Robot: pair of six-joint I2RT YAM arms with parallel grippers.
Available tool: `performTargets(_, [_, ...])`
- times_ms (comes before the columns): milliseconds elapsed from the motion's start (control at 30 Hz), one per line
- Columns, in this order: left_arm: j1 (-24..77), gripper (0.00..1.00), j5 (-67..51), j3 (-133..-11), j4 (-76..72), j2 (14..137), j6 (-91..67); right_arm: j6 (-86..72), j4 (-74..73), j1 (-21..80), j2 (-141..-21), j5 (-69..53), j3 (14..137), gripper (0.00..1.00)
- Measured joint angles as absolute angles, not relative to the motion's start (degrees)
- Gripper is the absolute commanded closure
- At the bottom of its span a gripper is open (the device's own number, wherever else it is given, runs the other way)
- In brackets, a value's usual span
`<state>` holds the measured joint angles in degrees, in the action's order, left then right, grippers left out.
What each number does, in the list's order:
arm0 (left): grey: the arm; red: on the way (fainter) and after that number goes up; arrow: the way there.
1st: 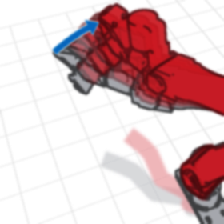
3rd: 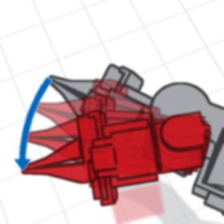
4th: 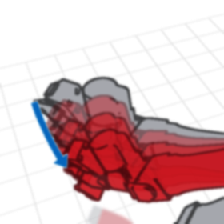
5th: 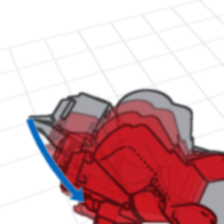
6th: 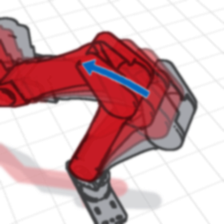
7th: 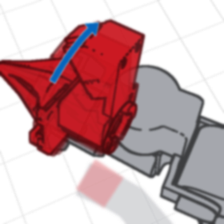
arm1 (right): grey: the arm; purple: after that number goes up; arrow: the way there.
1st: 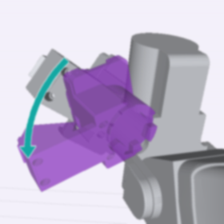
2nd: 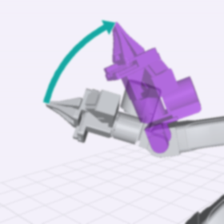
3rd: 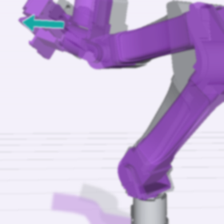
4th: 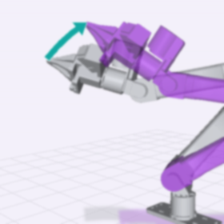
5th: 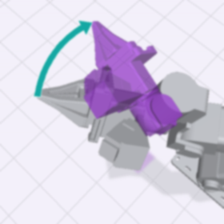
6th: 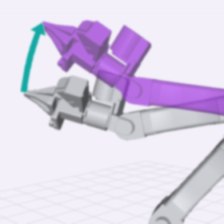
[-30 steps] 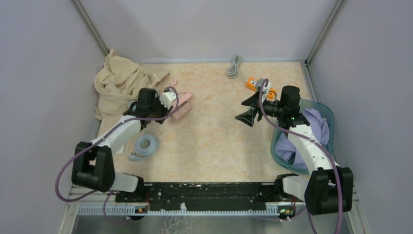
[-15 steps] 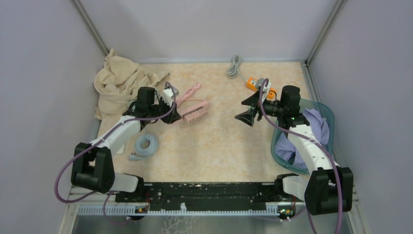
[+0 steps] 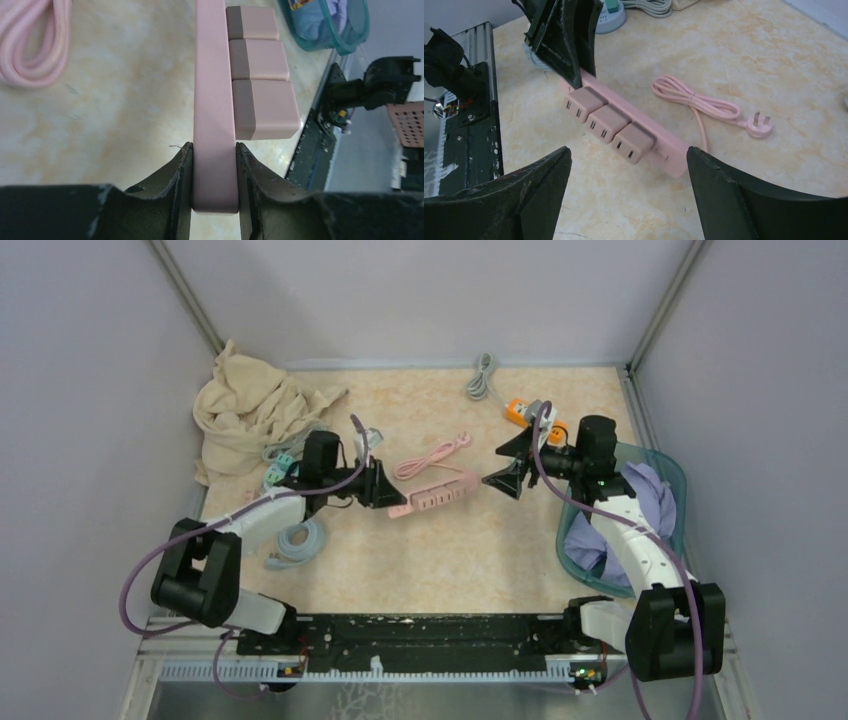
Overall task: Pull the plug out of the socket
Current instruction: Move the socket to the center of the board.
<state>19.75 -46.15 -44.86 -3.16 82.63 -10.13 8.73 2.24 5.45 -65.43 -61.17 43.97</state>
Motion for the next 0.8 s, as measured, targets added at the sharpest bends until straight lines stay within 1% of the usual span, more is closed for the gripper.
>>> performTargets(267, [30.4,1.0,-44.4,-34.0,-14.9,82.1,-23.5,8.7,2.6,5.5,-65.4,-61.2,43.9,0.14])
performTargets(433, [34.0,1.0,-42.5,-32.3,-20.3,83.3,-29.0,8.7,2.6,5.5,-65.4,-61.2,43.9,0.14])
performTargets(667, [36.7,1.0,-42.5,-32.3,-25.1,90.7,-33.6,8.7,2.6,5.5,-65.4,-61.2,43.9,0.14])
performTargets(700, [36.9,0.99,-42.5,-32.5,-25.1,91.7,-33.8,8.7,2.6,5.5,-65.4,-61.2,43.9,0.14])
performTargets(800, [37.7,0.92,-41.8,-33.8,-24.6,93.5,-33.6,8.7,2.6,5.5,-65.4,-61.2,43.9,0.14])
